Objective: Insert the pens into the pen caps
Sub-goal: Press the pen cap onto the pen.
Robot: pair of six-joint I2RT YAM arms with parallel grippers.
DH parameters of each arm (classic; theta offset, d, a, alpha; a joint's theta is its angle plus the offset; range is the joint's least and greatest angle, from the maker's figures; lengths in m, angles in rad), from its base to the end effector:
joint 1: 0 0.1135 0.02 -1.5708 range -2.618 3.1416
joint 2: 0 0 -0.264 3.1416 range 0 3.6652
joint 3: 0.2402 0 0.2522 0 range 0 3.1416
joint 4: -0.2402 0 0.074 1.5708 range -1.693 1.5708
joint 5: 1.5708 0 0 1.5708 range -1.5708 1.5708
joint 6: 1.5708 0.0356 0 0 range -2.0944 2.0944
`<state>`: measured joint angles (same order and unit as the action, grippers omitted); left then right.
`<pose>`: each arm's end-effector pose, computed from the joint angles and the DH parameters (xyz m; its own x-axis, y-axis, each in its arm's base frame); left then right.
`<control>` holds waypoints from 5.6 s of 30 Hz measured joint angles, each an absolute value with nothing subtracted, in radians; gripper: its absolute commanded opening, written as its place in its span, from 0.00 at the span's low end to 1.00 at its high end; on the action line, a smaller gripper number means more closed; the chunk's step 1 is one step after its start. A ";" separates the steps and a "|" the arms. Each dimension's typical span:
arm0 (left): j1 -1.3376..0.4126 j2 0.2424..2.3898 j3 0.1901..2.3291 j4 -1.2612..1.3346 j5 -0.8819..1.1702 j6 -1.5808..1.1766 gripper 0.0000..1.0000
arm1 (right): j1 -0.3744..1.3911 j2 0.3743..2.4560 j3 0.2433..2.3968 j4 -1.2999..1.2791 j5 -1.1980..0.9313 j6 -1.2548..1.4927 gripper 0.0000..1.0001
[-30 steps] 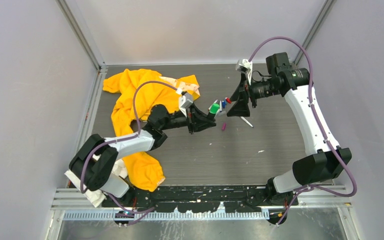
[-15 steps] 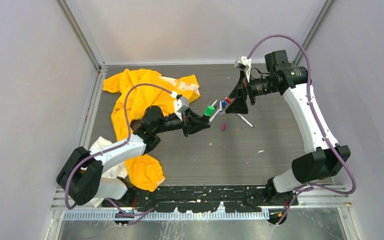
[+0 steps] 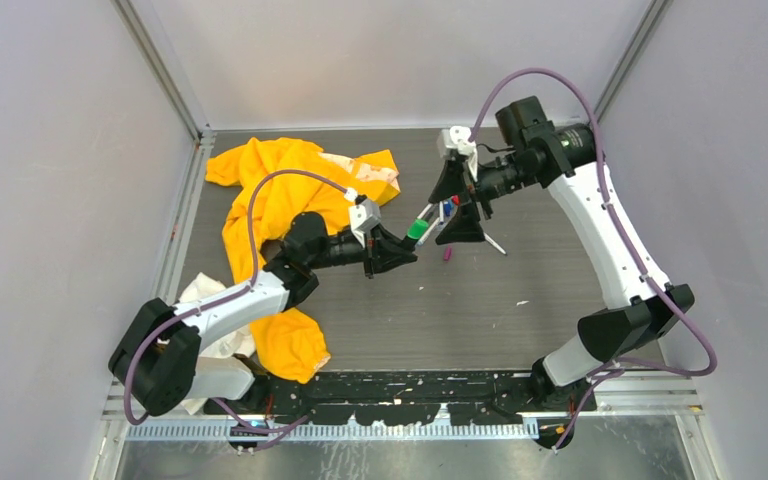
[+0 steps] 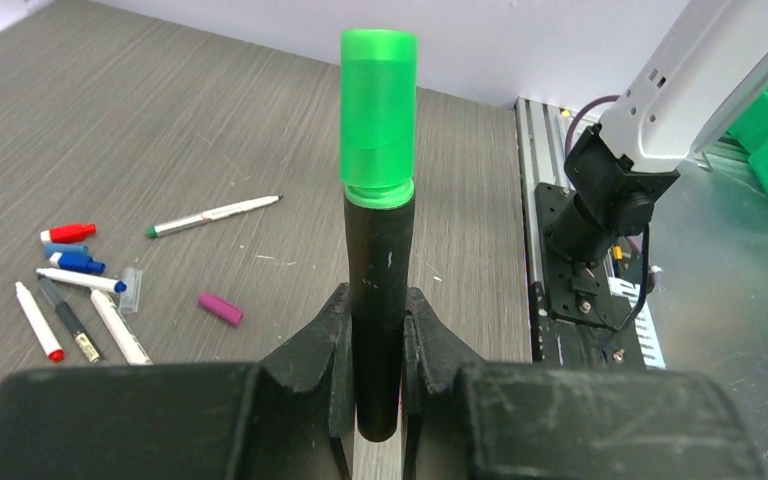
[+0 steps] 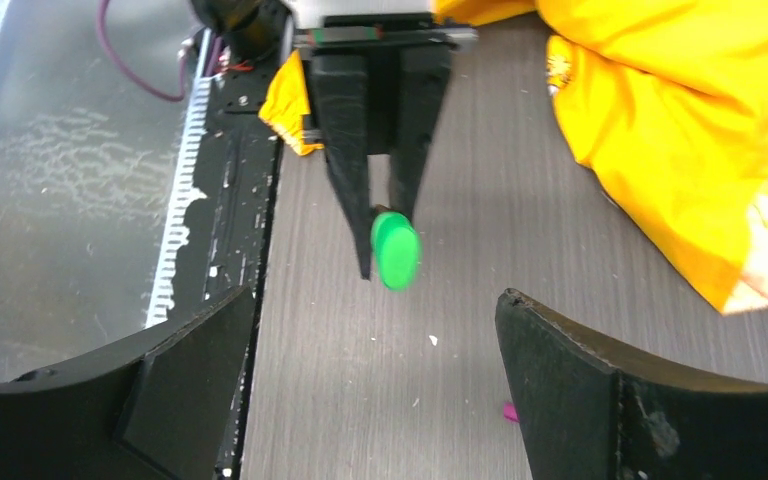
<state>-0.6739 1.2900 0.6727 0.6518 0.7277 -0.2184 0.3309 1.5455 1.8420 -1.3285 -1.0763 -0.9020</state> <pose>0.2055 -0.1944 0.2778 -0.1872 -0.0576 -0.9806 0.9678 0.1600 -0.1941 0.2515 0.1195 0.4283 -0.0472 -0.4099 -0.9109 -0.9973 -0.0315 0.0659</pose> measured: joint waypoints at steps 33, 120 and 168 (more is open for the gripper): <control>-0.674 1.308 0.705 0.623 0.810 -0.205 0.01 | 0.458 1.584 1.845 -1.327 -1.021 -0.907 0.31; -0.665 1.313 0.838 0.453 0.808 -0.136 0.01 | 0.461 1.349 1.406 -0.652 -1.065 -0.457 0.01; -0.630 1.321 0.838 0.533 0.726 -0.128 0.00 | 0.374 1.582 1.757 -1.096 -1.107 -0.450 0.96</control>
<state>-0.6300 1.3212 0.8379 0.5327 0.7258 -0.1280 0.3737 1.5818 1.7565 -1.0958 -1.1072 -0.4503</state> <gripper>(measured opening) 0.173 0.898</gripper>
